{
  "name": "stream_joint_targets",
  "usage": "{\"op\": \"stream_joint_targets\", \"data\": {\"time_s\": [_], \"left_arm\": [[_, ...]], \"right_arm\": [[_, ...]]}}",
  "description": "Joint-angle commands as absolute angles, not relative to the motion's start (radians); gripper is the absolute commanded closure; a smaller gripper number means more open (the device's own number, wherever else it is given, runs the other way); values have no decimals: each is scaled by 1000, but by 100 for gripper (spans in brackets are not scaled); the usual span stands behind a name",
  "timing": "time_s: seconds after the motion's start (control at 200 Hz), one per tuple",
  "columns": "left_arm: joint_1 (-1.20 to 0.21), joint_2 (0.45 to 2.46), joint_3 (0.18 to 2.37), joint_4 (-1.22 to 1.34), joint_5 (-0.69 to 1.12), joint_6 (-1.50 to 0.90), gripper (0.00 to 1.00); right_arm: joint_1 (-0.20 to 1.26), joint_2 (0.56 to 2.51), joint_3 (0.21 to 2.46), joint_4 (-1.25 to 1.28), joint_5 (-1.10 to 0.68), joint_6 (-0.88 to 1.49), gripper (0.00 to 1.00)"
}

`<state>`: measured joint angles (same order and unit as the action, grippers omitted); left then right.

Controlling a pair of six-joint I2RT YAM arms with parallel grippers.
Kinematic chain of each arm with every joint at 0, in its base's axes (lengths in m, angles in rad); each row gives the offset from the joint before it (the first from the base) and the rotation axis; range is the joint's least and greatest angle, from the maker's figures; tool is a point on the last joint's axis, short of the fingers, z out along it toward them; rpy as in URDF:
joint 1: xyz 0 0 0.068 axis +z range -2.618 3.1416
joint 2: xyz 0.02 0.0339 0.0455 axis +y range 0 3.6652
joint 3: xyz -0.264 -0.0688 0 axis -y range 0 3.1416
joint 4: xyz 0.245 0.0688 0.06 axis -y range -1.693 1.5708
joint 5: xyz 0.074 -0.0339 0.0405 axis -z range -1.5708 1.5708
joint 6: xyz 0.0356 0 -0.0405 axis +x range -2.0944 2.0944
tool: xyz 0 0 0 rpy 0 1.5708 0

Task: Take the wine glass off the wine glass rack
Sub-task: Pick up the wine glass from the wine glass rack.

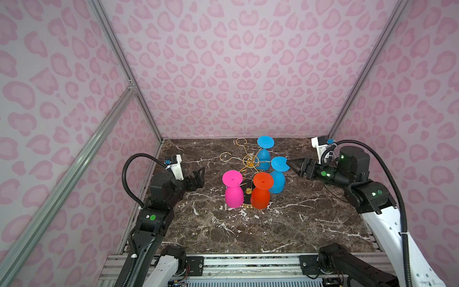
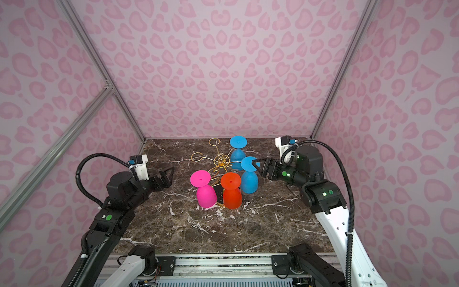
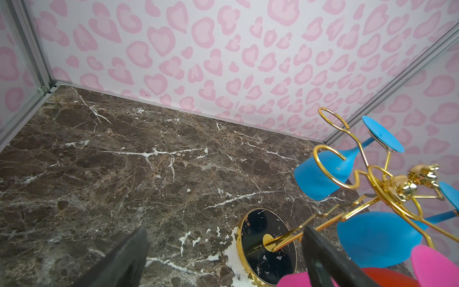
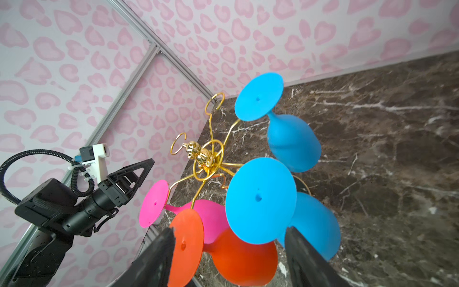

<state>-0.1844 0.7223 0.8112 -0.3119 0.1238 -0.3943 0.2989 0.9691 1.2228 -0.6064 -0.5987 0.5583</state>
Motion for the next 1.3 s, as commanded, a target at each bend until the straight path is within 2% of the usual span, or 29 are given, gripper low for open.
{"op": "stream_joint_targets", "data": {"time_s": [0.0, 0.135, 0.39, 0.56, 0.715, 1.295], "left_arm": [[-185, 693, 788, -309, 135, -434, 3], [-185, 662, 761, -313, 147, -453, 3], [-186, 635, 732, -320, 143, -471, 3], [-185, 627, 726, -321, 152, -479, 3], [-186, 615, 706, -322, 137, -474, 3], [-186, 591, 686, -331, 127, -483, 3]], "right_arm": [[344, 946, 1158, -519, -615, 671, 30], [417, 925, 1092, -447, -582, 747, 34], [501, 939, 1051, -399, -548, 812, 49], [526, 935, 1021, -373, -539, 846, 57], [528, 924, 999, -358, -532, 868, 69], [540, 931, 976, -299, -585, 919, 80]]}}
